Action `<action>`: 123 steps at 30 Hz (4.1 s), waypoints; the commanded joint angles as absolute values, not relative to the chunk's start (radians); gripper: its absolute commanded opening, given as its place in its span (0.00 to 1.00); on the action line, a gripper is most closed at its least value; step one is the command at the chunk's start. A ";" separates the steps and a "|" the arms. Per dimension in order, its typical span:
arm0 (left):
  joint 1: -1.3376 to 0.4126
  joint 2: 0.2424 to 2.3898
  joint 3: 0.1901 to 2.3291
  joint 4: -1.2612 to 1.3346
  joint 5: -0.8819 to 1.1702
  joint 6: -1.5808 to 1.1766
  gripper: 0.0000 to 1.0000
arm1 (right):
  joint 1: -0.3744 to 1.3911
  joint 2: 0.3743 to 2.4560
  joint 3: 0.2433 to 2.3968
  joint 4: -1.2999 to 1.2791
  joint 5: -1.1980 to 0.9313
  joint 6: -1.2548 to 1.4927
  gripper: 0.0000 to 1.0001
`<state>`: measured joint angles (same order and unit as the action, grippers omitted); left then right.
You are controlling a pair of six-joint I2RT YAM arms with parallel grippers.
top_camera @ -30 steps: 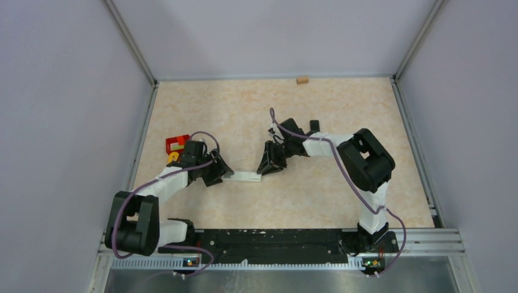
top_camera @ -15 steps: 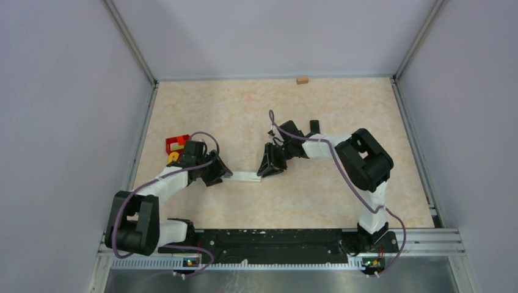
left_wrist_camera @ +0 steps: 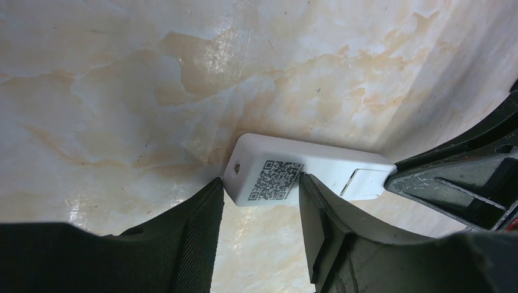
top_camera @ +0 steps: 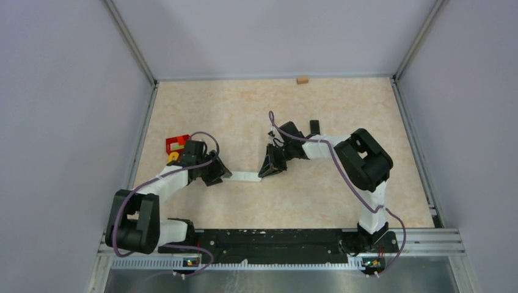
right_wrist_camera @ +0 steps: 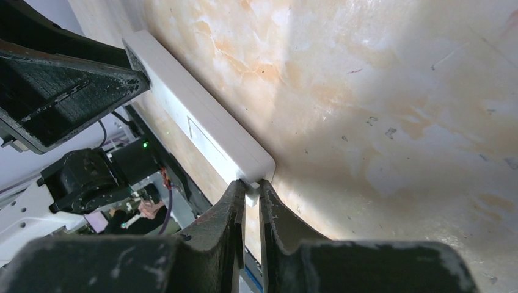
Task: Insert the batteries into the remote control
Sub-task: Load the battery cover into the remote control, then adjust the remote control at the center of the board.
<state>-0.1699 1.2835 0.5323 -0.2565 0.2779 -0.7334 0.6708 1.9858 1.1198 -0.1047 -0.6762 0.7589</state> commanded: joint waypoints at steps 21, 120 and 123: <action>-0.166 1.354 0.457 -0.246 0.284 -0.719 0.47 | 0.822 2.004 1.063 -0.007 -0.379 0.865 0.17; 0.026 0.855 0.851 -0.751 -0.006 -0.632 0.99 | 0.833 1.855 1.236 -0.131 0.184 0.094 0.00; 0.027 0.851 0.844 -0.733 0.057 -0.620 0.99 | 0.795 1.826 1.195 -0.183 0.260 0.246 0.00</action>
<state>0.0196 0.8722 0.8192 -0.7643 -0.0105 -0.6498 0.8379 1.9205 1.2343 -0.1802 0.0700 -0.0196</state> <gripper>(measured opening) 0.986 0.364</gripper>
